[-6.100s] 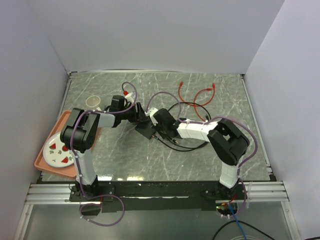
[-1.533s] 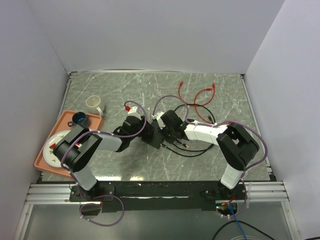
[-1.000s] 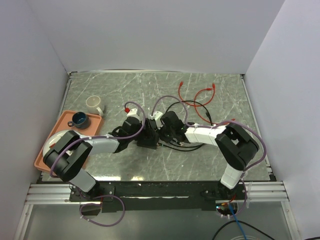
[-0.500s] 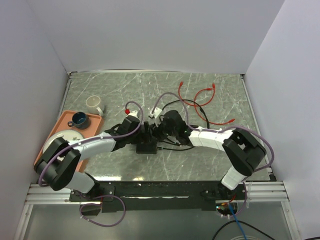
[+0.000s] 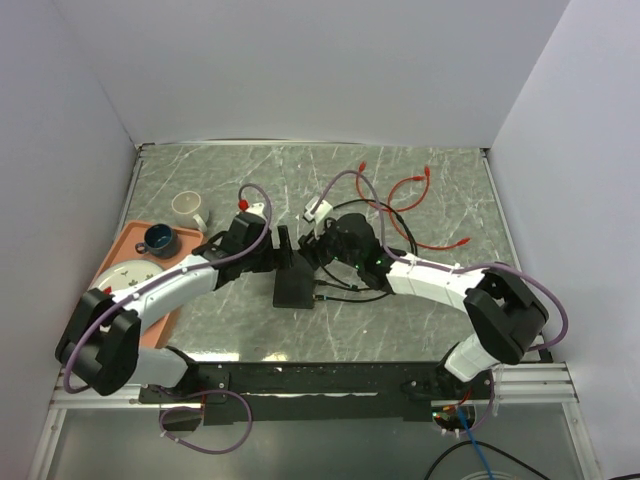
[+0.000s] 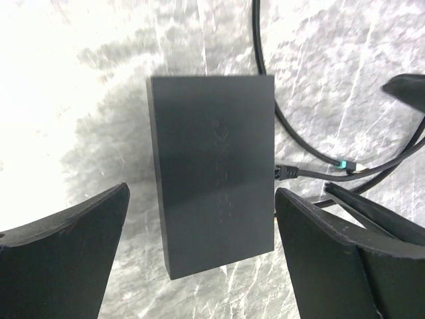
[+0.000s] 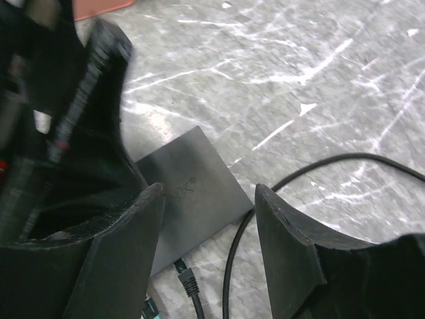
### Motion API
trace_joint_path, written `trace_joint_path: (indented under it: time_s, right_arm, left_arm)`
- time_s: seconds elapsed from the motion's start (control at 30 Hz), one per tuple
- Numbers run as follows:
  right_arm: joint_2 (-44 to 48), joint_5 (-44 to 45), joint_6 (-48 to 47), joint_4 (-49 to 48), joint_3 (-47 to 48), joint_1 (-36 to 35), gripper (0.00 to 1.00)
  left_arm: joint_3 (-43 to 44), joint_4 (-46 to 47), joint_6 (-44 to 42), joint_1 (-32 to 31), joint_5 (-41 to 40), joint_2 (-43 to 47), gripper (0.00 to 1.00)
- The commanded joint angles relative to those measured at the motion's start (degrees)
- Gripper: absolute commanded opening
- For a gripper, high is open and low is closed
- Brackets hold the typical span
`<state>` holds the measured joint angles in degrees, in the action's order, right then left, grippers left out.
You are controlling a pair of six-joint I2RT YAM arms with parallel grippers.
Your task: Insert the plug into the switch port
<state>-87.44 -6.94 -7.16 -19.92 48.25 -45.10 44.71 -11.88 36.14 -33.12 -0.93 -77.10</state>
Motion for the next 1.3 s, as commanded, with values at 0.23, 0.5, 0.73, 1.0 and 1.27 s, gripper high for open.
trace_joint_path:
  time_s: [0.23,0.5,0.73,1.0,1.27]
  right_arm:
    - [1.4,10.5,7.0,5.9,10.7,7.2,1.0]
    - [-5.3,15.7,15.2,19.5,24.5,19.9,1.0]
    - [-27.7,15.5,13.4,37.7,55.1,24.5,1.0]
    - [-44.1,12.6,14.3,47.8,76.2,25.4,0.94]
    - [-54.6,14.3,16.2,55.0,87.5,25.9,0.68]
  left_arm:
    - [4.8,-3.9,-5.9,2.5,0.2,4.9,0.97]
    - [4.3,-3.9,-6.3,3.2,1.6,5.1,0.97]
    - [3.4,-2.7,-6.0,3.2,4.0,3.4,0.97]
    - [1.8,-1.1,-4.9,3.2,6.6,3.5,0.97]
    - [0.8,-0.6,-4.6,3.2,7.5,3.3,0.97]
